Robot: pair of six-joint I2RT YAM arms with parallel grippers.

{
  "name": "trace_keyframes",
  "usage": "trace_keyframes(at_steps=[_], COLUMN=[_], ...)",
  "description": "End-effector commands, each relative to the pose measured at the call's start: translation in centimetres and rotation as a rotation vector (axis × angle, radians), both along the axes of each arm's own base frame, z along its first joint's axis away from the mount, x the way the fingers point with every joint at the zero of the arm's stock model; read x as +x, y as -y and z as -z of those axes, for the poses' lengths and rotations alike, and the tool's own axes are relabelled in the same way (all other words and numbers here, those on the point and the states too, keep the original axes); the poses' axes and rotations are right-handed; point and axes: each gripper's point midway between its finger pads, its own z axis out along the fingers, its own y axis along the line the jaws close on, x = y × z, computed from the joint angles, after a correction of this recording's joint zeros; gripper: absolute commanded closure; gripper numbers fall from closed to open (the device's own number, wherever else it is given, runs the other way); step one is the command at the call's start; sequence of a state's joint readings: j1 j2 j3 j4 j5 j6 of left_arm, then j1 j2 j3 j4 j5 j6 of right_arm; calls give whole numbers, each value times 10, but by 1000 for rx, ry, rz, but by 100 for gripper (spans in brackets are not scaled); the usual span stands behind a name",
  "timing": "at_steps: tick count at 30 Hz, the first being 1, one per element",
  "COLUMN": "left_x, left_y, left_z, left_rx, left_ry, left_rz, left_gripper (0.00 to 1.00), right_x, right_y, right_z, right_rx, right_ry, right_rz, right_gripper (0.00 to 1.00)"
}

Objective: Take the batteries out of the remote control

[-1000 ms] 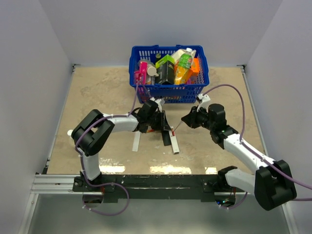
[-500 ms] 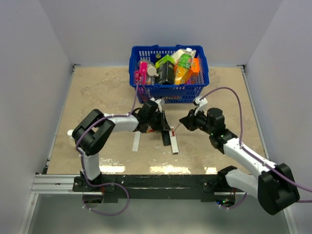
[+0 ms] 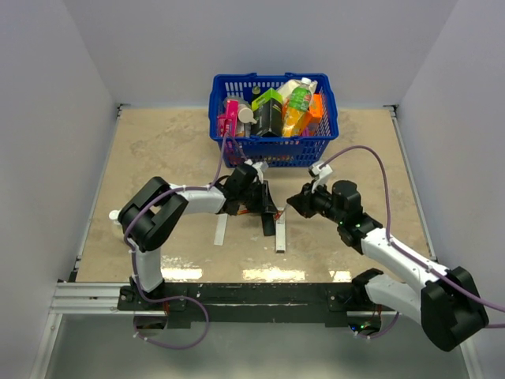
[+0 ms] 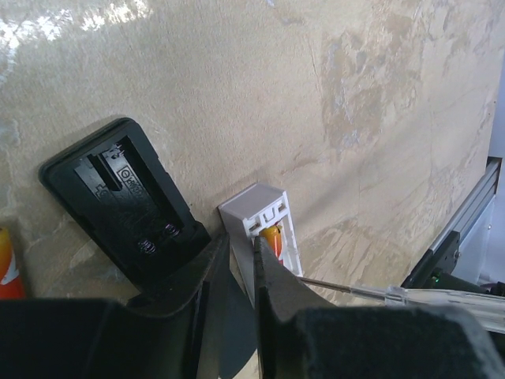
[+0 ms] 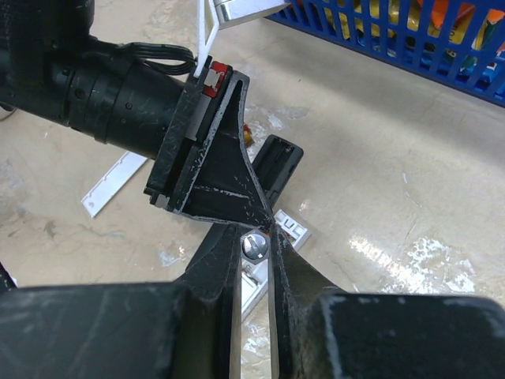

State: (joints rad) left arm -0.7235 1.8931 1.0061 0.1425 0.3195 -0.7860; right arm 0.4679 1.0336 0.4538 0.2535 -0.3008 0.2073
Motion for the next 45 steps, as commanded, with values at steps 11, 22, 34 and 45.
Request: trace_keyframes(at_steps=[11, 22, 34, 45], left_x=[-7, 27, 20, -15], left_y=[1, -23, -56, -127], left_z=[-4, -68, -78, -49], left_rx=[0, 24, 110, 325], left_ry=[1, 149, 175, 97], left_rz=[20, -105, -163, -275], left_gripper=[76, 69, 68, 66], right_x=[10, 21, 22, -16], right_y=[14, -5, -18, -29], right_z=[-2, -26, -35, -31], right_rx=[37, 64, 112, 131], right_ry=[-38, -41, -89, -307], right_rz=[160, 97, 61, -44], right_gripper=[100, 100, 100, 100])
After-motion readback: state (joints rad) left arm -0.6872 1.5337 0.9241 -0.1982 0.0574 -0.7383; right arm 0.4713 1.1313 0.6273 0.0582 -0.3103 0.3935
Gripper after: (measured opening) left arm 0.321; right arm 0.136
